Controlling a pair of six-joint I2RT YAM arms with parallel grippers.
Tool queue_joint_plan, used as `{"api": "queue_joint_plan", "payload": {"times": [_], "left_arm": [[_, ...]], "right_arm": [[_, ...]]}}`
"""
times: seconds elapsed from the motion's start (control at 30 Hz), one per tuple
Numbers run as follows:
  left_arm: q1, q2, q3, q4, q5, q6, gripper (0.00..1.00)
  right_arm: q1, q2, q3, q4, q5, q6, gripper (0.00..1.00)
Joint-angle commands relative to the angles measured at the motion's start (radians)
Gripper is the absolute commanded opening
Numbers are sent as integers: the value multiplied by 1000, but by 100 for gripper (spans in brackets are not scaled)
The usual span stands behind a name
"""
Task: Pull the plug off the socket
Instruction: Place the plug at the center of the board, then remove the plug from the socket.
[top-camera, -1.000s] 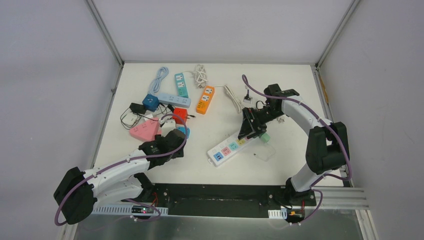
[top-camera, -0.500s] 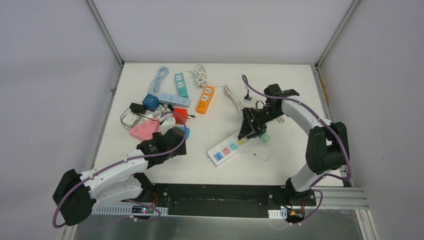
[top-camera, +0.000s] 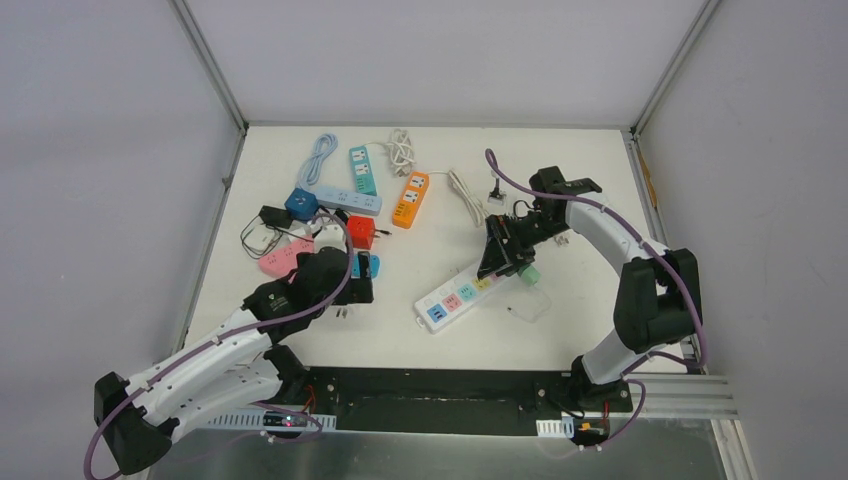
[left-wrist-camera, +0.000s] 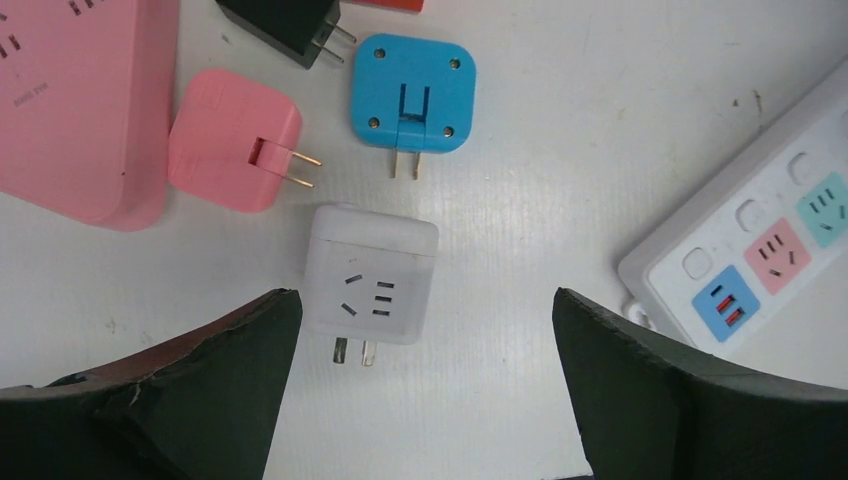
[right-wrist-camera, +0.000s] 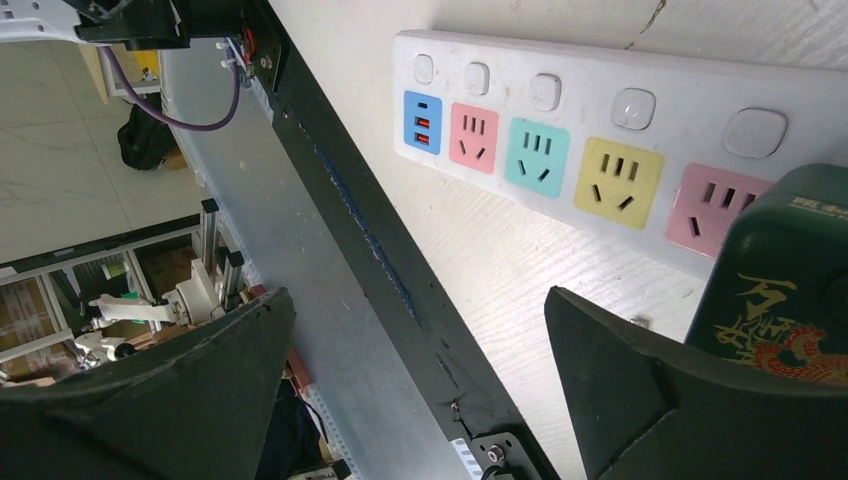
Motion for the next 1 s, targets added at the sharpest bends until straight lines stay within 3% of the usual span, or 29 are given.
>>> {"api": "queue_joint_plan", "payload": {"times": [0.0, 0.27, 0.63, 0.77, 0.97], "left_arm": [[9, -26, 56, 21, 64, 69, 99], [8, -24, 35, 210, 220, 83, 99], [2, 95, -27, 607, 557, 64, 99], [-47, 136, -46, 709, 566, 87, 99], [-170, 190, -40, 741, 449, 207, 99]], "right_arm": [[-7, -52, 28, 6, -1, -27, 100], [-7, -79, 33, -8, -2, -48, 100], [-36, -167, 43, -44, -19, -123, 100], [-66, -217, 47, -55, -49, -162, 100], [-136, -321, 9, 5, -66, -197, 100]]}}
